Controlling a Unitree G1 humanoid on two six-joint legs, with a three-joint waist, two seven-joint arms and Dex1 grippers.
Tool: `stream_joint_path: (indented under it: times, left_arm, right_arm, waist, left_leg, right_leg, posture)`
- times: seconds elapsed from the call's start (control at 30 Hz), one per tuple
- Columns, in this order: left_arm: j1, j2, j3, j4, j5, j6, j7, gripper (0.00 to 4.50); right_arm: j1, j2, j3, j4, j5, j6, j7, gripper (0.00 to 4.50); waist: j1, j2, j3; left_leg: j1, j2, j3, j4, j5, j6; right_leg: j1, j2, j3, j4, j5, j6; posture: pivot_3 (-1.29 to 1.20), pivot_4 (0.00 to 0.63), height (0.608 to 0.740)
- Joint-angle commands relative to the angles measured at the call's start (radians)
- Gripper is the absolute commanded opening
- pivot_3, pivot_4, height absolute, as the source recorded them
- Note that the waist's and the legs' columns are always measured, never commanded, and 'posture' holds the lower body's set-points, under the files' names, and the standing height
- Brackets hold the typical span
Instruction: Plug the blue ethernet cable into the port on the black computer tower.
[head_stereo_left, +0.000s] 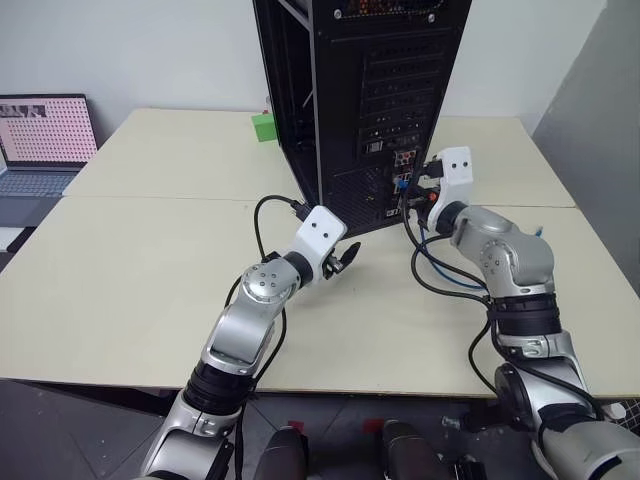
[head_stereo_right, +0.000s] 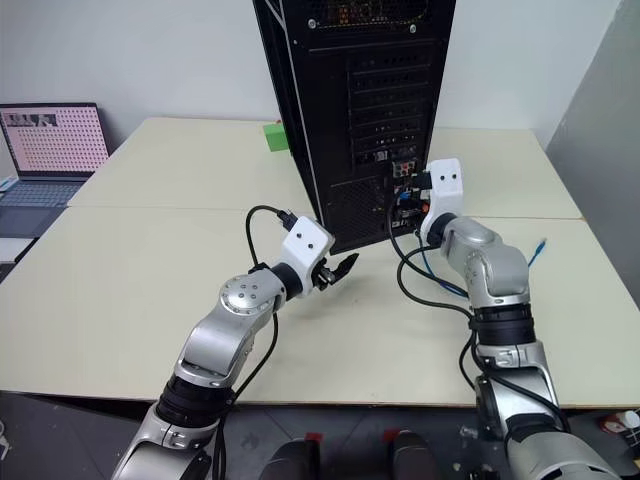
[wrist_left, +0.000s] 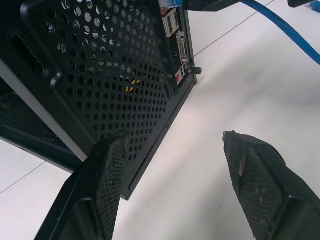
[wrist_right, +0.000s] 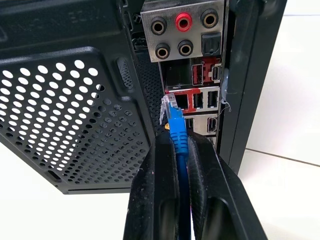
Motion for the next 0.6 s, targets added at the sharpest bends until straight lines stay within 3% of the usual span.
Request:
stream_joint_path:
  times: [0.03,0.6]
  left_arm:
    - [-0.017,-0.003,0.004,-0.045,0.0,0.001,0.006,3.22]
    - [-0.015,-0.002,-0.002,-0.051,0.003,0.005,0.001,3.22]
  right_arm:
    - [-0.035,-0.002,-0.022,-0.012,-0.011,-0.027,-0.006,0.0]
    - [-0.003,-0.013,-0.019,-0.076,0.004,0.026,0.011,0.0]
  waist:
    - [0.0,0.0,0.0]
    - [0.0,0.0,0.0]
  left_leg:
    - [0.0,0.0,0.0,0.0,0.0,0.0]
    - [0.0,0.0,0.0,0.0,0.0,0.0]
  right_leg:
    - [0.0,0.0,0.0,0.0,0.0,0.0]
    - [0.0,0.0,0.0,0.0,0.0,0.0]
  posture:
    - [0.0,0.15,0.74]
    - [0.0,0.15,0.74]
